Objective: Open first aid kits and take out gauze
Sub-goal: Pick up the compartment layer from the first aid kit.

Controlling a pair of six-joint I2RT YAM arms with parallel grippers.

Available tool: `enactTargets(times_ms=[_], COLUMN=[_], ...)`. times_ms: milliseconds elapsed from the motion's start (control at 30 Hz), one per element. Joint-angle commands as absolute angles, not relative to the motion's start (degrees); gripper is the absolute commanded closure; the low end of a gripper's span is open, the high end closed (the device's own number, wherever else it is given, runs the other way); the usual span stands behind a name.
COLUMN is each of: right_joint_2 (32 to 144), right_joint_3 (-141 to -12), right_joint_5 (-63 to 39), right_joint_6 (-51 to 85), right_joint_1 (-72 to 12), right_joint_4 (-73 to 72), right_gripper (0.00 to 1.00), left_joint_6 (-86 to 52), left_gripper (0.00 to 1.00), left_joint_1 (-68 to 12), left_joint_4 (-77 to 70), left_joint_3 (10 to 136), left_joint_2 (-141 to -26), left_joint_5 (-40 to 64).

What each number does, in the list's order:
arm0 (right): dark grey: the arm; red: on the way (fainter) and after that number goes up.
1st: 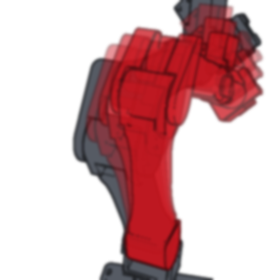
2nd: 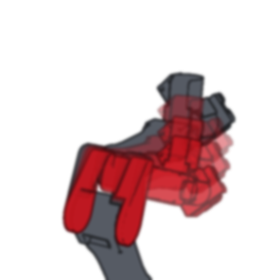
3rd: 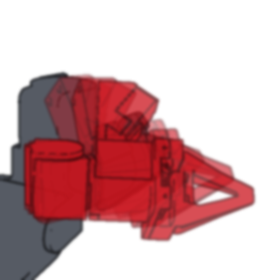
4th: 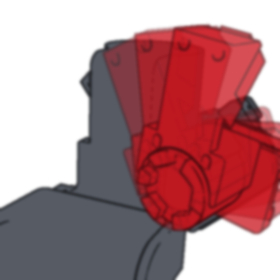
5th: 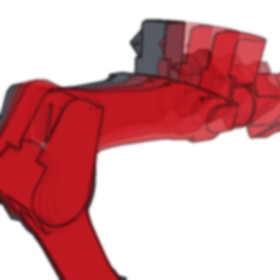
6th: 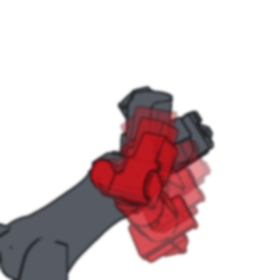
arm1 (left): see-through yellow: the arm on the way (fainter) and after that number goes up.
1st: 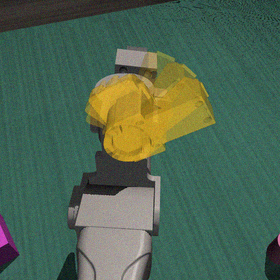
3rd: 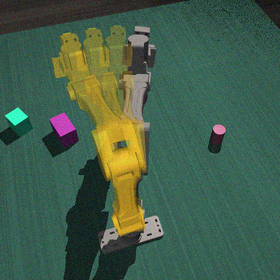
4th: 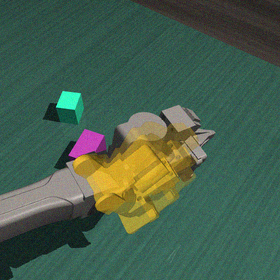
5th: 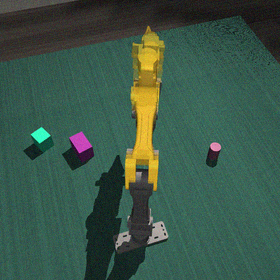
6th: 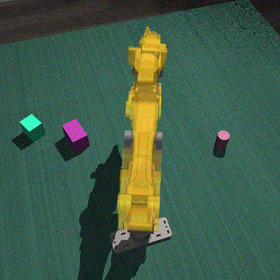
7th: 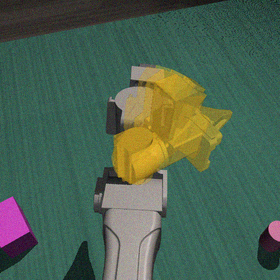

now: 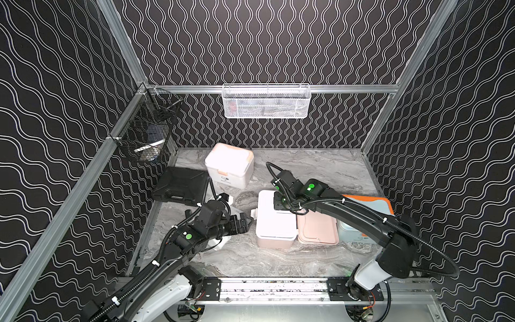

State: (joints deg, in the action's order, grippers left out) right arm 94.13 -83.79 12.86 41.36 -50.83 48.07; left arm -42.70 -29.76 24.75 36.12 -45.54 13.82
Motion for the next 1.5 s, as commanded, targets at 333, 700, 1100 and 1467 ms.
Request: enactTargets(times_ms=[333, 700, 1100, 1467], right_joint_2=[103.82, 110.36, 110.74, 108.66], right_joint_3=[-87.37, -91.65, -93.75, -96.42], right_joint_5=[15.86, 20.93, 23.62, 27.58], right_joint_6=[46.72, 50.18, 50.57, 49.94], right_joint_1=[-53.56, -55.6, -56.33, -57.21], right_joint_4=[52.51, 57.8, 59.56, 61.27], right_gripper=[0.64, 0.84, 1.0, 1.0], left_joint_6=[-45.47, -46.86, -47.82, -48.65], left_gripper=[0.01, 0.01, 0.01, 0.01], left_joint_1=[-29.74, -30.19, -32.97, -37.21], left_joint_4=[16.9, 14.62, 13.84, 13.18], left_joint_3=[31.66, 29.58, 29.25, 29.52], left_joint_2=[-44.05, -43.63, -43.68, -44.86], left_joint_5=[19.06, 20.3, 18.66, 15.23])
